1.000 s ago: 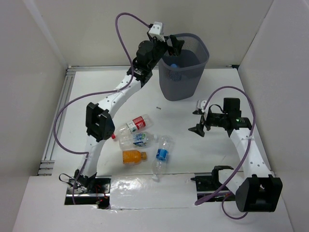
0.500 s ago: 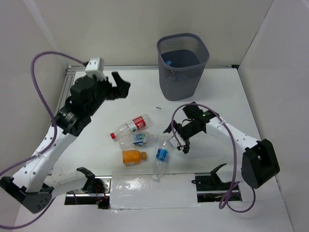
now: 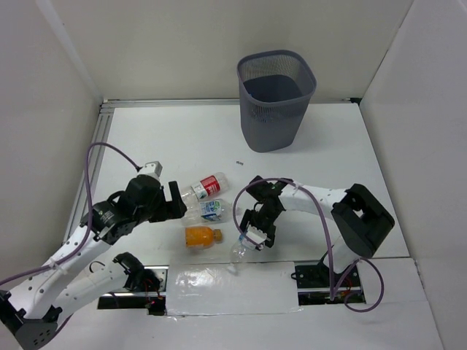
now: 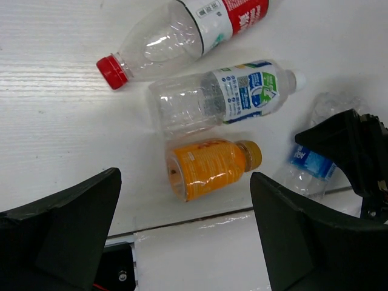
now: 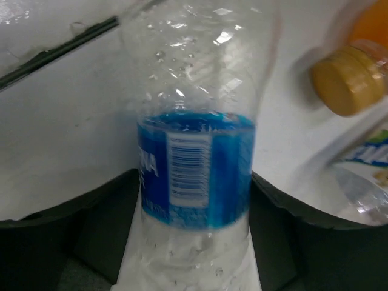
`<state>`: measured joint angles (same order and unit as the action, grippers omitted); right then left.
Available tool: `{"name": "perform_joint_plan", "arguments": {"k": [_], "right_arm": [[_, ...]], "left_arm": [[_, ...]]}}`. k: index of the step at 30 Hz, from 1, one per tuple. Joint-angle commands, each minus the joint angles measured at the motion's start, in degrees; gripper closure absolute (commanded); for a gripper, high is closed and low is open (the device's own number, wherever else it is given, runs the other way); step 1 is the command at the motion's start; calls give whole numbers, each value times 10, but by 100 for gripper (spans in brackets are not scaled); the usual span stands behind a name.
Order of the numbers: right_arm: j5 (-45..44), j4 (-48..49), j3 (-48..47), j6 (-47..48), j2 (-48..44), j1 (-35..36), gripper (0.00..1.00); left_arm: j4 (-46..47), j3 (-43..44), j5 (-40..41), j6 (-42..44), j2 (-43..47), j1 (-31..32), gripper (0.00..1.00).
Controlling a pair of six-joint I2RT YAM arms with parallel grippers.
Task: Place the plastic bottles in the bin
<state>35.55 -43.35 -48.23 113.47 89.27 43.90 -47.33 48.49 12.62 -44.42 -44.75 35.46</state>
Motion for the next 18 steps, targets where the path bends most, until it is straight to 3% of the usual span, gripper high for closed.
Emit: {"name": "perform_joint_plan", "arguments": {"k": [1,4,5,8,11,14,15,17,18], "right_arm": [[-25,34,19,45,13,20,29],[-25,13,19,30,19,25,42],[-18,-3,10,25,13,25,53],[35,-93,-44,-3,-21,5,66],[100,-140,-117,-60,-87,-23,69],[129,-57,-196,-261,-150,-30,69],[123,-27,-216,-379,-161,-30,69],[95,45,-280,-465,-174,-30,70],[74,77,-301,-557,-174,-30,70]], "left_arm": [[-9,13,-15,6,10,17,0],[3,13,-31,36,16,30,0],[9,13,-31,46,16,30,0],[49,13,-16,80,0,46,0],[81,35,5,103,-50,46,0],[109,75,48,138,-128,37,0],[121,96,55,159,-150,29,0],[139,112,38,186,-207,-11,0],[149,125,14,209,-224,-37,0]]}}
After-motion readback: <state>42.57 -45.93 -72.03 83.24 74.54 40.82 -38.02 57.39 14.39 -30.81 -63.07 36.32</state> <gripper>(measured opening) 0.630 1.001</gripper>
